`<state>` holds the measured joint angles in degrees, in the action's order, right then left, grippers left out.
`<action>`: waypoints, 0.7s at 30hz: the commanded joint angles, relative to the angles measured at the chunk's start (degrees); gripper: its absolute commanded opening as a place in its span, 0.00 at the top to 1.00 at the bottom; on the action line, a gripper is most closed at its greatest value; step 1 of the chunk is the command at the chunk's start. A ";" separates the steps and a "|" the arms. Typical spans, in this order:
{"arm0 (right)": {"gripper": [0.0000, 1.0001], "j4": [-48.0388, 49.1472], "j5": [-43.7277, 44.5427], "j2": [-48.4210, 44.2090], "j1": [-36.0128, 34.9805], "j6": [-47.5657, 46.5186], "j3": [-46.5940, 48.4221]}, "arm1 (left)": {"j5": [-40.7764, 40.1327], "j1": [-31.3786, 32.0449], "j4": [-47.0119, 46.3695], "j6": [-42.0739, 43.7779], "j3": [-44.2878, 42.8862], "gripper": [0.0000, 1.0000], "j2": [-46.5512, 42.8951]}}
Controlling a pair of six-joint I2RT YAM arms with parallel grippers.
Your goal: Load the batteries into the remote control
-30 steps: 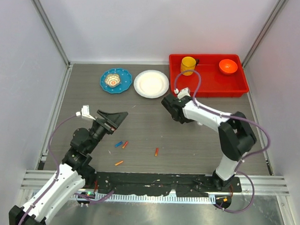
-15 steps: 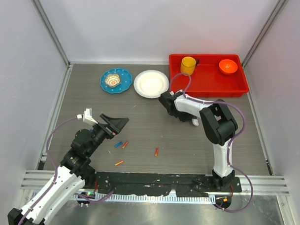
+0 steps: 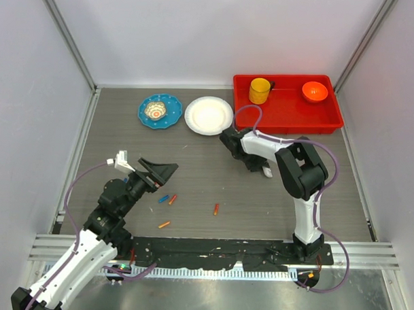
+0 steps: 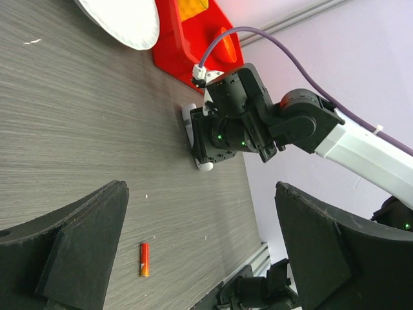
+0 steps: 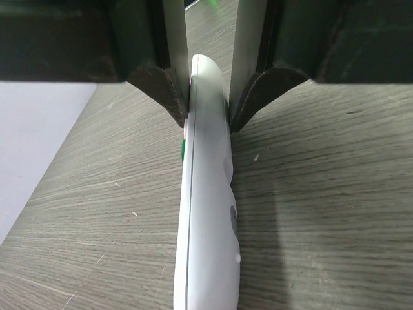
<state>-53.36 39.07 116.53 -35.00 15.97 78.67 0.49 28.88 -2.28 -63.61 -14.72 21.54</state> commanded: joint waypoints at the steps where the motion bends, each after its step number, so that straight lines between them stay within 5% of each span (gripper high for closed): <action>1: 0.72 0.45 -4.00 0.63 -0.94 0.47 -1.07 | 1.44 0.12 -1.50 -0.02 0.48 0.00 -0.71; 6: 0.58 1.33 -7.08 -0.69 -2.61 0.90 -1.59 | 2.58 0.12 -1.50 -0.11 1.01 0.01 -0.71; 17: 0.47 2.48 -12.78 -5.34 -6.13 3.98 -0.54 | 3.55 0.12 -1.15 -0.28 1.63 0.00 -0.89; 21: 0.32 1.95 -16.21 -12.63 -6.57 4.95 0.43 | 2.59 0.12 0.35 0.86 1.36 0.00 -0.89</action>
<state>-53.12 29.15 112.01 -40.80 18.20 77.80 3.11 28.88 -2.15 -64.03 -13.13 21.12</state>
